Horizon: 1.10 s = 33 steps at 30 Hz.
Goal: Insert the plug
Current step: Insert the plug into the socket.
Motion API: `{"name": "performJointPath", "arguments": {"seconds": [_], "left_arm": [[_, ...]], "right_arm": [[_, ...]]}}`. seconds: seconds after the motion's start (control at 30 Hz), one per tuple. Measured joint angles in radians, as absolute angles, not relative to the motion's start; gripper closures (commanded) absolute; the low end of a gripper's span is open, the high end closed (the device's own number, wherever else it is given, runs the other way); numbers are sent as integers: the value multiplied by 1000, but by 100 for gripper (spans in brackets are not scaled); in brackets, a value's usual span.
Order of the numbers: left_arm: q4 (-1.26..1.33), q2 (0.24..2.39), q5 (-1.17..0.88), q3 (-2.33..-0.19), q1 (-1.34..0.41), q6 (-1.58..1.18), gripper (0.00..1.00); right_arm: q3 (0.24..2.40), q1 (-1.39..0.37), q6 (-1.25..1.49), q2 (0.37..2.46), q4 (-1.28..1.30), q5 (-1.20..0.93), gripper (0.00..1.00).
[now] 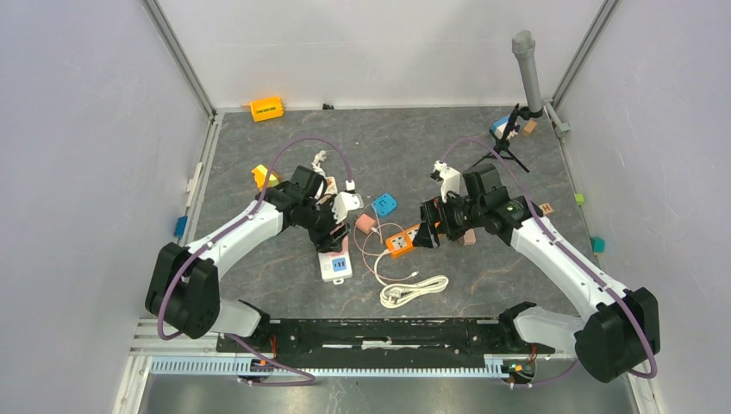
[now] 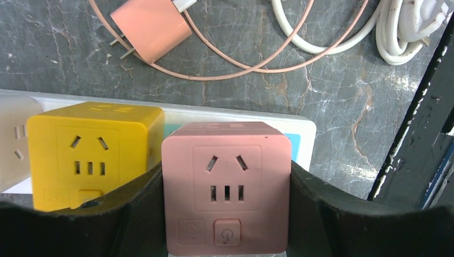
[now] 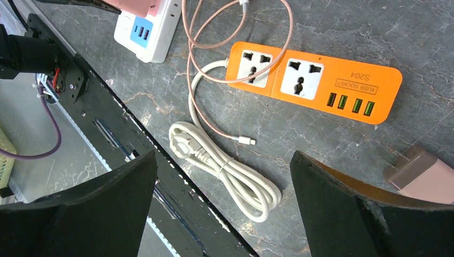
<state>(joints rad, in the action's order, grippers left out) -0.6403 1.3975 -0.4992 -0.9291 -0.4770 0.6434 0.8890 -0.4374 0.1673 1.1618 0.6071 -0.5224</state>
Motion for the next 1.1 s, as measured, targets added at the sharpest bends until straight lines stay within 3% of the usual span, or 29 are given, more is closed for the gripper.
{"name": "performJointPath", "arguments": {"seconds": [1.1], "left_arm": [[-551, 1365, -530, -843, -477, 618, 98]], "right_arm": [[888, -437, 167, 1161, 606, -522, 2]]}}
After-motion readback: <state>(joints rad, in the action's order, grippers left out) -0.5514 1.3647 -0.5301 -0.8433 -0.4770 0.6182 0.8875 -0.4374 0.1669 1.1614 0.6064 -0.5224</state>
